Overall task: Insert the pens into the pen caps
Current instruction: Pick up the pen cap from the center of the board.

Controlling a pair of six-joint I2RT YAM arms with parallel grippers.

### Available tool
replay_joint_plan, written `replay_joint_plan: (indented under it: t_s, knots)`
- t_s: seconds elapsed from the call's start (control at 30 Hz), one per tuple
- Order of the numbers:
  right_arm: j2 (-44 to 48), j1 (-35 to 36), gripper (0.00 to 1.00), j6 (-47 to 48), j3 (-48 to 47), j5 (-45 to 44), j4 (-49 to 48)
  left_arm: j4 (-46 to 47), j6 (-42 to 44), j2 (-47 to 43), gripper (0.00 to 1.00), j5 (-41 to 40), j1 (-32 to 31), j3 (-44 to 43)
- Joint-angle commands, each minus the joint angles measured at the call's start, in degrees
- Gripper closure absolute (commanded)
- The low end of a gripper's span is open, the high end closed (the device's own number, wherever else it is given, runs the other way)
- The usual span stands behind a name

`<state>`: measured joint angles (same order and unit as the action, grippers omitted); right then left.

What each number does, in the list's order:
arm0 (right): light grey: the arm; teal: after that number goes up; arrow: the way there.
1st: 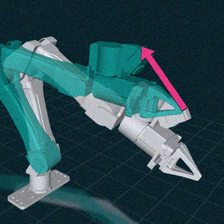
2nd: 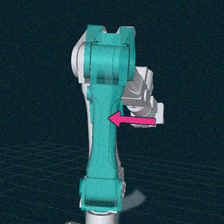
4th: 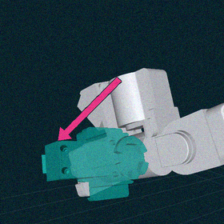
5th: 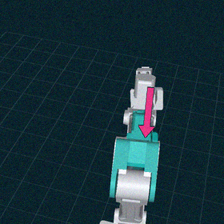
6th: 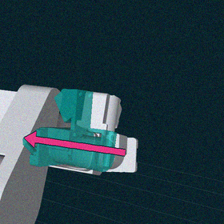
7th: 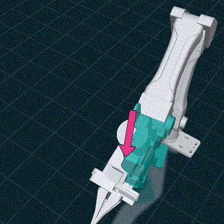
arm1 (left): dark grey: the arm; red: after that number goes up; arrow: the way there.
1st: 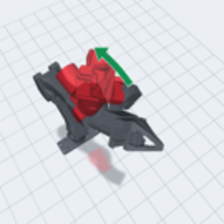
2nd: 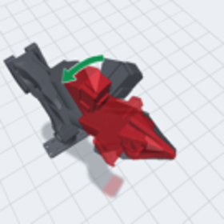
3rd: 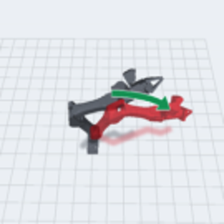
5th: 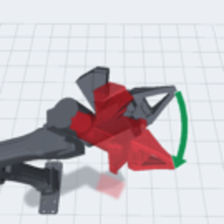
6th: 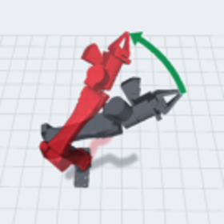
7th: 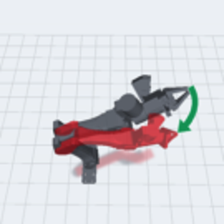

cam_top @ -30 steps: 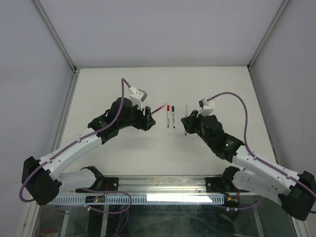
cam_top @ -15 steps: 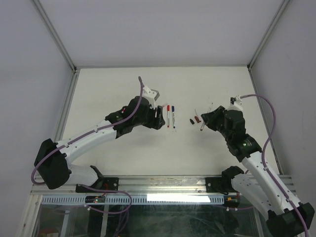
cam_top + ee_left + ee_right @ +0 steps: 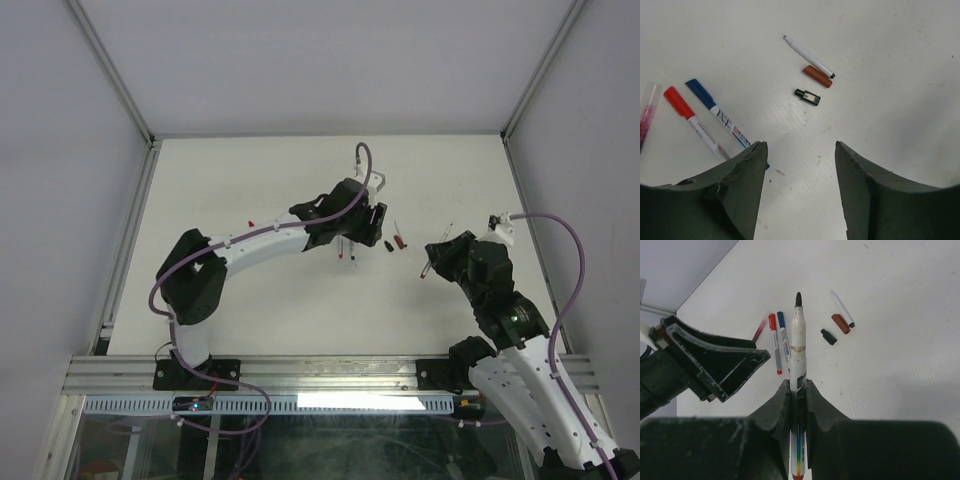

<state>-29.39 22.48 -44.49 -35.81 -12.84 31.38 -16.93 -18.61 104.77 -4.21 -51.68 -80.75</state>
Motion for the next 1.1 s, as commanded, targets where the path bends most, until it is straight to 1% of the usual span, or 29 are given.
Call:
replay_joint_plan:
  t_s: [0.0,0.13,0.33,0.6,0.73,0.87,1.07]
  knots:
    - [2.14,-0.20,1.00,1.36,-3.99,-1.50,2.18,3.91,9.54,4.84,0.42,4.53,-0.80,-7.56]
    - [5.07,-0.16,1.00,2.40,-4.94,-2.70,4.29,5.47,14.05,9.87,0.36,6.59,-0.87,-10.62]
    - [9.50,-0.23,1.00,2.81,-5.85,-3.99,6.45,7.80,18.64,14.45,0.30,10.52,-1.24,-13.08]
    - [17.51,-0.17,1.00,4.08,-9.33,-5.96,8.20,8.87,23.91,18.30,0.29,15.25,-1.49,-15.79]
    - [19.36,-0.16,1.00,5.10,-10.63,-7.04,8.79,8.80,26.50,20.72,0.29,15.55,-1.91,-17.30]
    - [18.57,-0.18,1.00,5.29,-11.95,-6.89,10.00,8.35,28.16,22.91,0.30,14.77,-2.15,-18.60]
    - [17.51,-0.16,1.00,5.14,-11.83,-5.35,9.38,8.18,29.70,25.56,0.29,11.94,-2.55,-20.38]
